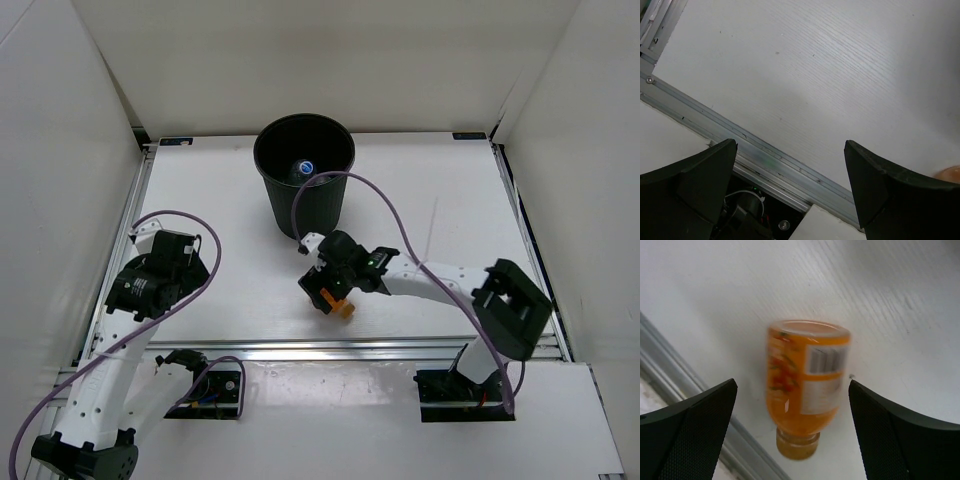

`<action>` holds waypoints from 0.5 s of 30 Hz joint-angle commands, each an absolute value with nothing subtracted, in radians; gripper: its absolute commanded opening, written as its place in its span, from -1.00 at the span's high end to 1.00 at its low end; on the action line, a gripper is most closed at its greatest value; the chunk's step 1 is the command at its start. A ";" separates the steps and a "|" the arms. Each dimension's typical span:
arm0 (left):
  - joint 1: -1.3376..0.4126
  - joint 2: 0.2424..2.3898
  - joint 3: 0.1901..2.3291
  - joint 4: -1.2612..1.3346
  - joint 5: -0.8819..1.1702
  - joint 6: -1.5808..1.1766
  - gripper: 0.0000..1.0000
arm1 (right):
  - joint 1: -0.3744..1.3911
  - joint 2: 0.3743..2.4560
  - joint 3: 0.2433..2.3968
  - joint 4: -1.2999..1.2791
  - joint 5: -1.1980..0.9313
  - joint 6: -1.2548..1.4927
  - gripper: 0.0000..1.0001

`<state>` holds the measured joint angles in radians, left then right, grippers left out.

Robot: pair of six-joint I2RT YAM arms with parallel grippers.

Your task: Put the plastic bottles in the bin

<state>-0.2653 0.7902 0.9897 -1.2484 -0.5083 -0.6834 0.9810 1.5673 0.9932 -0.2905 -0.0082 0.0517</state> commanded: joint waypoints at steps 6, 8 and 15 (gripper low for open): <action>-0.261 0.785 0.974 -1.221 -0.480 -0.663 -1.00 | 0.942 1.684 1.029 -0.196 0.029 0.035 -0.91; -0.261 0.795 0.974 -1.221 -0.480 -0.663 -1.00 | 0.928 1.693 1.020 -0.196 0.015 0.044 -0.81; -0.261 0.795 0.974 -1.221 -0.480 -0.663 -1.00 | 0.904 1.668 1.038 -0.279 -0.041 0.054 0.06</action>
<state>-0.2653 0.7979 0.9764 -1.2335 -0.4843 -0.6697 0.8993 1.6917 0.9943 -0.2554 -0.0116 0.0498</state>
